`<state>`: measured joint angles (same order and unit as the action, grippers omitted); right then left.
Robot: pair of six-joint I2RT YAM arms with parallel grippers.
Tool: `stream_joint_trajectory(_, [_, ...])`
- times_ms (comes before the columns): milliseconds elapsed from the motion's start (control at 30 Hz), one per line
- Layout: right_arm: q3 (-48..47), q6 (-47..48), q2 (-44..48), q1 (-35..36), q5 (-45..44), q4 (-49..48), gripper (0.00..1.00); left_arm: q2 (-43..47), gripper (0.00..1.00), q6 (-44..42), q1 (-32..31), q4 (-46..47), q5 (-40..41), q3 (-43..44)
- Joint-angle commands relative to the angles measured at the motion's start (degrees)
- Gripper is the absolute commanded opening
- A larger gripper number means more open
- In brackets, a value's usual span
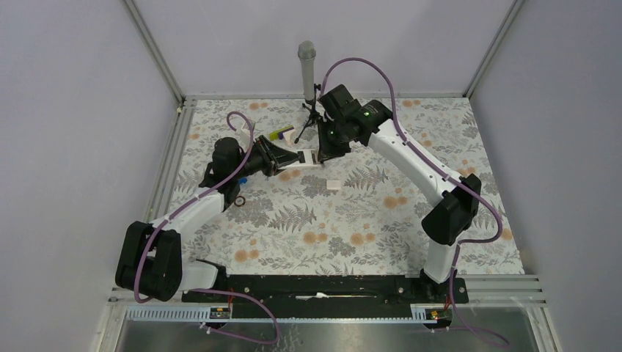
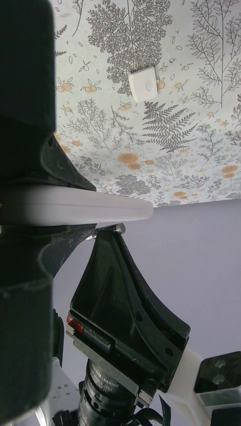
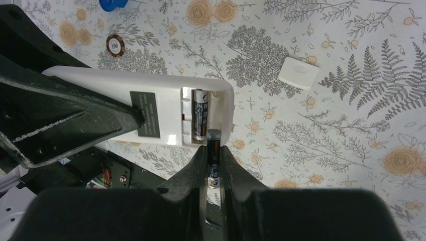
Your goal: Load the batteries into the remote control
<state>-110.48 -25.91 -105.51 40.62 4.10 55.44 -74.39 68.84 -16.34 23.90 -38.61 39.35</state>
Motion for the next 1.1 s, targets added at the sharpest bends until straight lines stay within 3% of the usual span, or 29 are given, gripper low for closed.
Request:
stream_joint_trajectory(0, [-3.34, -0.01, -1.41, 0.25, 1.0, -0.23, 0.12, 0.22, 0.0, 1.13, -0.27, 5.22, -0.99, 0.56])
stream_joint_trajectory(300, [-6.21, 0.07, -3.71, 0.17, 0.65, 0.88, 0.16, -0.23, 0.0, 3.51, -0.21, 7.19, -1.55, 0.38])
stream_joint_trajectory(600, [-7.11, -0.12, -3.67, 0.23, -0.77, 1.36, 0.31, -0.52, 0.0, 4.0, -0.25, 6.59, -1.2, 0.22])
stream_joint_trajectory(867, [-8.75, -0.16, -3.11, 0.2, -1.13, 1.24, 0.36, -0.49, 0.0, 3.63, -0.19, 5.12, -0.93, 0.43])
stream_joint_trajectory(933, [-9.54, 0.05, -2.66, 0.24, -0.79, 1.06, 0.44, -0.5, 0.0, 3.4, -0.17, 3.8, -1.18, 0.78])
stream_joint_trajectory(1067, [-8.65, 2.35, -0.07, -0.43, 0.1, -1.29, 0.75, -1.29, 0.0, 2.45, 0.03, -0.5, -4.38, 2.92])
